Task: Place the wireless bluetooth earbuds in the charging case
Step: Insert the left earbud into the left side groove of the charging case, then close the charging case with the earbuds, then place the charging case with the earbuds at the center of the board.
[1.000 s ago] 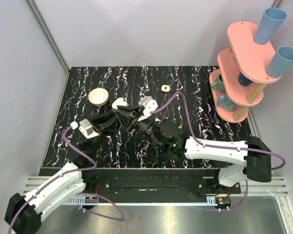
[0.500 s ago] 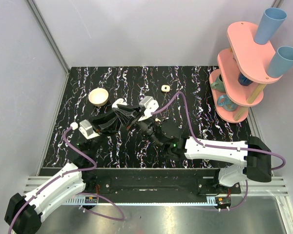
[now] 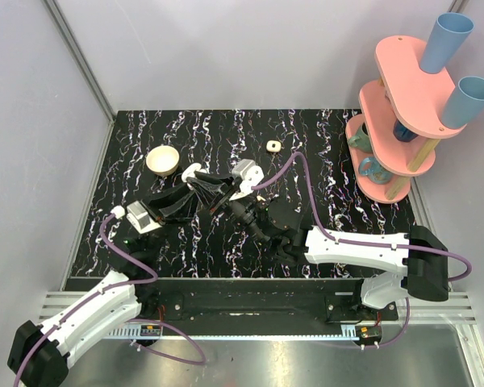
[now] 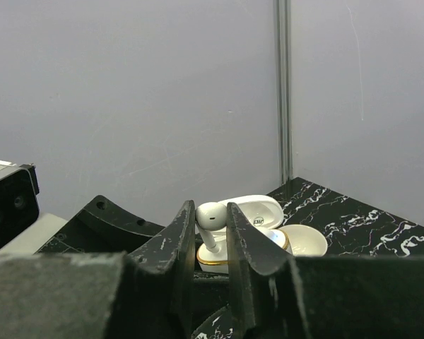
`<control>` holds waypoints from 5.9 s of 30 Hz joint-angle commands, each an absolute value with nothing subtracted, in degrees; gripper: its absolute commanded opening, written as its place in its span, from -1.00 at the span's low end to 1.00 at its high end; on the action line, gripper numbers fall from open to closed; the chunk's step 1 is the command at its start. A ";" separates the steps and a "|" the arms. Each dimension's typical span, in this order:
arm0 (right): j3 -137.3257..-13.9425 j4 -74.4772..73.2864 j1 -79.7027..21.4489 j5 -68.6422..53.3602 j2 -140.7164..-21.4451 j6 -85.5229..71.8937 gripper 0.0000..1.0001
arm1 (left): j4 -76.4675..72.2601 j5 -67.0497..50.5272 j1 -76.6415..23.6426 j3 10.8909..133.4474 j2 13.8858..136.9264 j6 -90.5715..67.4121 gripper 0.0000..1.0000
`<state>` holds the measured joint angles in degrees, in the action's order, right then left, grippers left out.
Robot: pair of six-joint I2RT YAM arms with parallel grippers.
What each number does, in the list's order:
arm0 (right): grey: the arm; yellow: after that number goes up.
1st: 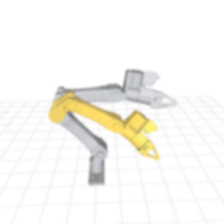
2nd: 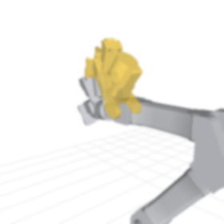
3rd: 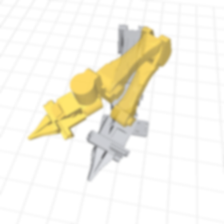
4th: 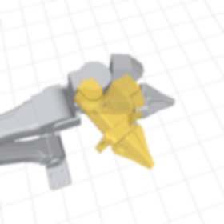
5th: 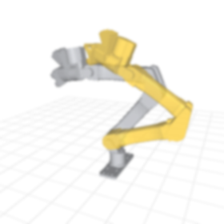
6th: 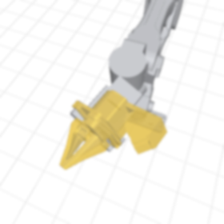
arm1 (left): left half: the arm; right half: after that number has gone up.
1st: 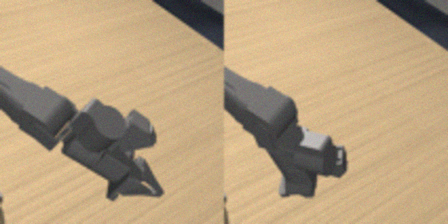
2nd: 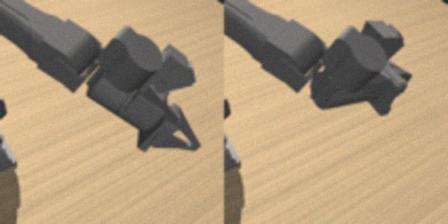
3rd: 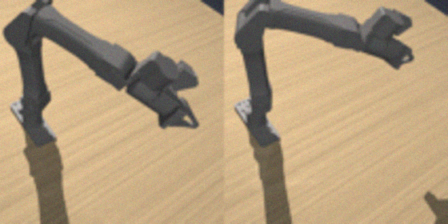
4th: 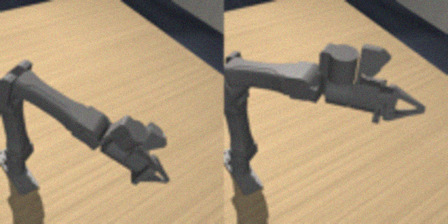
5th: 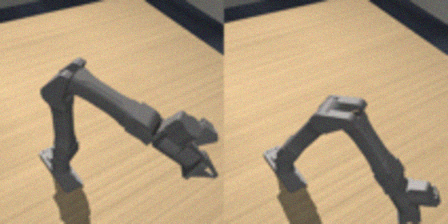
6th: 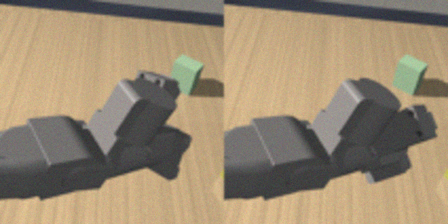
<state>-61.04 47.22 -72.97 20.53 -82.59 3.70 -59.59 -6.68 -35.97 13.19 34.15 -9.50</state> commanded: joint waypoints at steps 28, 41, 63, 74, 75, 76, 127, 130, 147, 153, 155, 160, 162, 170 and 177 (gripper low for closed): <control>-62.75 48.25 -72.77 20.13 -83.23 1.23 -0.69 | -68.29 -7.03 -36.04 12.30 35.33 -10.55 -1.00; -61.43 45.18 -72.86 19.34 -82.62 1.67 -0.67 | -68.29 -6.33 -36.04 12.30 34.80 -10.20 -1.00; -61.79 41.14 -72.95 21.26 -82.09 4.92 -0.43 | -68.82 -4.75 -36.04 11.43 33.22 -8.61 -1.00; -62.58 41.31 -72.95 22.15 -80.51 5.45 -0.20 | -68.91 -4.92 -36.04 11.34 33.31 -8.88 -1.00; -62.58 41.40 -72.95 22.15 -80.33 5.36 -0.18 | -68.91 -5.01 -36.04 11.42 33.31 -8.88 -1.00; -62.58 41.57 -73.04 22.15 -80.25 5.36 -0.17 | -68.99 -5.01 -36.04 11.43 33.40 -8.96 -1.00; -83.76 -12.83 -58.36 10.11 -74.71 -15.29 0.20 | -61.18 -29.62 -40.78 18.28 39.64 3.07 -1.00; -83.06 -13.01 -58.27 9.76 -74.53 -15.21 0.21 | -59.94 -30.58 -41.13 18.81 39.55 4.21 -1.00; -80.68 -11.86 -58.27 7.56 -74.53 -15.03 0.23 | -56.08 -31.03 -43.33 22.23 40.60 9.05 -1.00; -79.98 -12.04 -58.18 6.50 -74.18 -15.12 0.23 | -58.09 -28.30 -43.42 21.54 40.52 9.05 -1.00; -79.54 -12.30 -58.18 6.50 -73.74 -15.29 0.23 | -58.18 -27.51 -43.42 21.36 39.99 8.88 -1.00; -78.14 -11.96 -58.18 11.49 -72.51 -15.29 0.26 | -57.22 -23.49 -43.42 21.53 40.25 6.95 -1.00; -77.00 -11.95 -58.18 16.15 -71.90 -15.47 0.31 | -55.82 -21.28 -43.42 22.06 40.17 4.41 -1.00; -69.62 -9.15 -56.16 31.72 -64.78 -18.45 0.49 | -39.05 -0.10 -43.42 26.79 39.90 -12.74 -1.00; -64.16 -8.09 -53.00 32.96 -59.24 -20.39 0.52 | -34.63 4.05 -41.93 27.69 42.89 -16.68 -1.00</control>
<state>-65.89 -11.29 -54.57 29.85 -61.87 -18.48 -38.02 -2.17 -43.20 25.17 41.36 -10.74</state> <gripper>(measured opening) 0.755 0.324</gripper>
